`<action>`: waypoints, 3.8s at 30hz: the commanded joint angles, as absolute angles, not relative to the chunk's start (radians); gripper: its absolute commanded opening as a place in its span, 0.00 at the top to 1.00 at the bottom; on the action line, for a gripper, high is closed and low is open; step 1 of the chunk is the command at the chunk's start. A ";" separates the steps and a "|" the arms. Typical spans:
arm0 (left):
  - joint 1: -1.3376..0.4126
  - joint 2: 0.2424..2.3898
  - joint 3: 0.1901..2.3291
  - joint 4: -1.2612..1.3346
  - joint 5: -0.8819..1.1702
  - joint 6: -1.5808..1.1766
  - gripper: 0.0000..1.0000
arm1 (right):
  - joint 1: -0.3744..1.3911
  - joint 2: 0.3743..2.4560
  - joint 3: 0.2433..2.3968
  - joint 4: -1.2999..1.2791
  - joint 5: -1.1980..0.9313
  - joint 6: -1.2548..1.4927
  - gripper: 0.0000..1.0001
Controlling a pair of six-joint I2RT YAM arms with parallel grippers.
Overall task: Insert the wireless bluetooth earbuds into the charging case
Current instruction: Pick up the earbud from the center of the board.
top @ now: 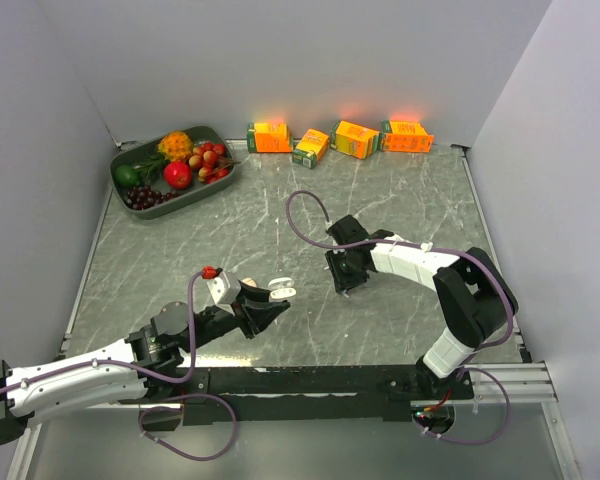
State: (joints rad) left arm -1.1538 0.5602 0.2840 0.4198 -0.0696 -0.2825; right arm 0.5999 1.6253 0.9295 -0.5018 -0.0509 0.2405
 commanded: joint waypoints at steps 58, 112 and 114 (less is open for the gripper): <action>-1.167 0.545 0.285 0.449 -0.104 -0.281 0.99 | 0.547 1.503 0.916 -0.508 0.067 0.417 0.39; -1.172 0.538 0.279 0.445 -0.095 -0.287 0.99 | 0.663 1.686 1.002 -0.531 0.066 0.272 0.62; -1.172 0.540 0.279 0.445 -0.094 -0.285 0.99 | 0.663 1.683 0.996 -0.525 0.064 0.273 0.66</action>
